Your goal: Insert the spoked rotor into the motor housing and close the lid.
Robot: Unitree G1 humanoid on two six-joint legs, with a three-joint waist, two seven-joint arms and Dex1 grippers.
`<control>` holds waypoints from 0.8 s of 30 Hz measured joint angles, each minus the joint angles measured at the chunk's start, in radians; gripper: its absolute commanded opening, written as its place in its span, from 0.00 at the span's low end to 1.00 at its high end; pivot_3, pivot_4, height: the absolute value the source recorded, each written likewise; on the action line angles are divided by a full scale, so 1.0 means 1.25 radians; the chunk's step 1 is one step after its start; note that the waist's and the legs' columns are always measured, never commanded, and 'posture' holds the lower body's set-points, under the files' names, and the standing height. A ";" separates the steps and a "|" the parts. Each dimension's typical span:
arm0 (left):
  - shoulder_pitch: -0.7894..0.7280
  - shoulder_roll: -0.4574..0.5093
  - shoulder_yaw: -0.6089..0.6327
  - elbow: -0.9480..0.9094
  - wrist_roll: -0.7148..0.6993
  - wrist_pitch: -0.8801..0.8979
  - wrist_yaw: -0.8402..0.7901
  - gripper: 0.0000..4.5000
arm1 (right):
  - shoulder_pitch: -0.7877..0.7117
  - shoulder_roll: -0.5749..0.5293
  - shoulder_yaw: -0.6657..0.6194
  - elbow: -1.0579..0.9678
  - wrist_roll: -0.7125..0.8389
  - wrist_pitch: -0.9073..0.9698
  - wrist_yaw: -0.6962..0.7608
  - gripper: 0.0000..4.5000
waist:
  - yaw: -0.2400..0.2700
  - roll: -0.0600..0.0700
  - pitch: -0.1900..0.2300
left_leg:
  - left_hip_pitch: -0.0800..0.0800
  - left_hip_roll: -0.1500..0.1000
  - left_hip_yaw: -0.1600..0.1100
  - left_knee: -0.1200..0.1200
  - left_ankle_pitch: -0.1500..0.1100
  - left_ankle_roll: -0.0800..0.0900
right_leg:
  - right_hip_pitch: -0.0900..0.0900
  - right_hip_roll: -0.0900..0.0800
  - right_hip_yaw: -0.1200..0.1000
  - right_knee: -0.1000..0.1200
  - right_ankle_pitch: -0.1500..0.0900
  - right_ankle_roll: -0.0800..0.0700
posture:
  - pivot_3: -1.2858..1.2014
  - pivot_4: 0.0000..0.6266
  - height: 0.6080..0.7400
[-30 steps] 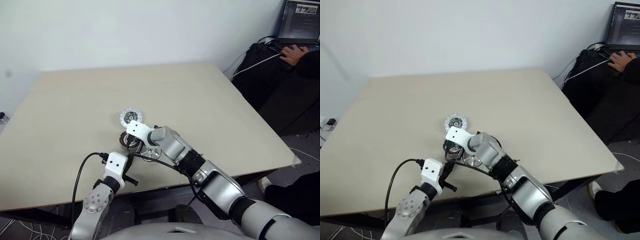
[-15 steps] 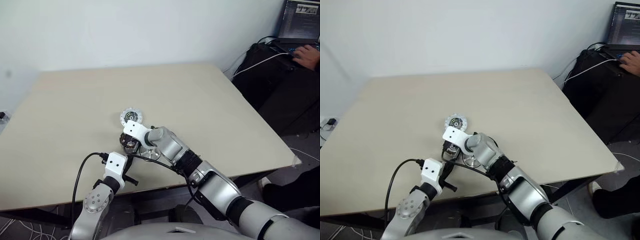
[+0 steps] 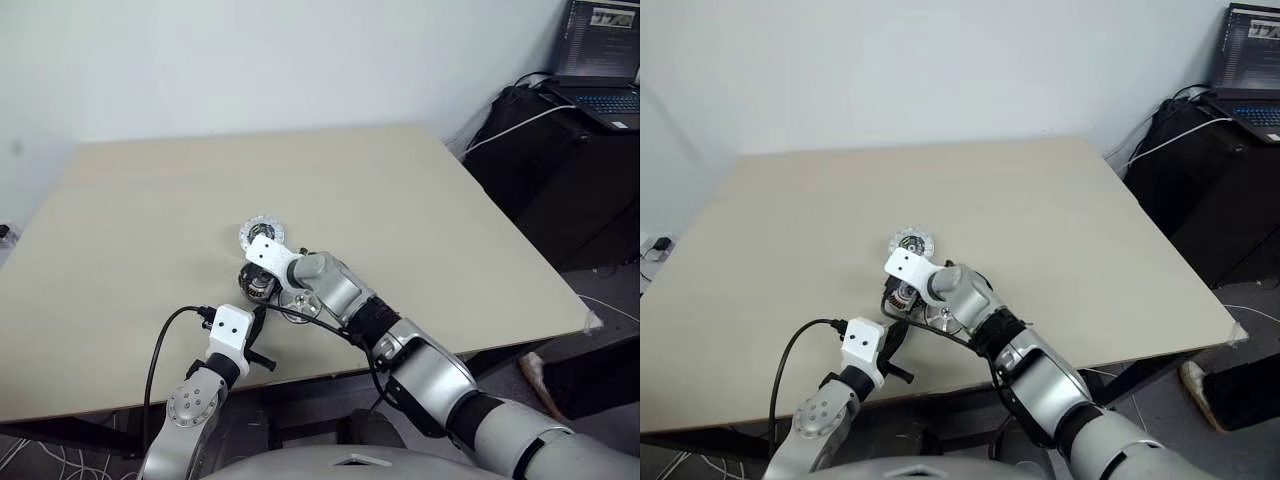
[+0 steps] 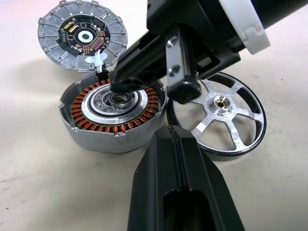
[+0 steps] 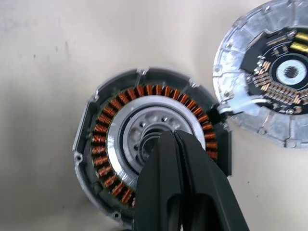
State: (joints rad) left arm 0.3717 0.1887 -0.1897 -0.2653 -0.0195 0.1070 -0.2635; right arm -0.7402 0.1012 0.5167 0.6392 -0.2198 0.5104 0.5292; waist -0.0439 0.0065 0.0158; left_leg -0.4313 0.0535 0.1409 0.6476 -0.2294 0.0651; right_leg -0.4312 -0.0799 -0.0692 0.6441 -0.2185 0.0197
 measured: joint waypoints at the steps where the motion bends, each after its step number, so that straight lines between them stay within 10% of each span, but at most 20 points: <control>1: 0.000 0.000 0.000 0.000 0.000 0.000 0.000 0.00 | 0.000 0.000 -0.003 0.000 0.000 -0.001 0.000 0.01 | 0.000 0.000 0.000 | 0.000 0.000 0.000 0.000 0.000 0.000 | 0.000 0.000 0.000 0.000 0.000 0.000 | 0.52 0.00 1.00; 24: -0.022 0.001 -0.006 0.019 -0.001 0.000 -0.019 0.00 | 0.068 -0.077 0.053 -0.252 -0.001 0.170 0.077 0.01 | 0.002 0.000 0.000 | 0.000 0.000 0.000 0.000 0.000 0.000 | 0.000 0.000 0.000 0.000 0.000 0.000 | 0.52 0.00 1.00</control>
State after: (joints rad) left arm 0.3445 0.1905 -0.1966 -0.2416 -0.0203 0.1068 -0.2872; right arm -0.6553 0.0052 0.5828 0.3239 -0.2213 0.7233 0.6249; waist -0.0409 0.0065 0.0159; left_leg -0.4314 0.0535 0.1405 0.6479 -0.2294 0.0652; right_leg -0.4312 -0.0801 -0.0694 0.6438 -0.2188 0.0192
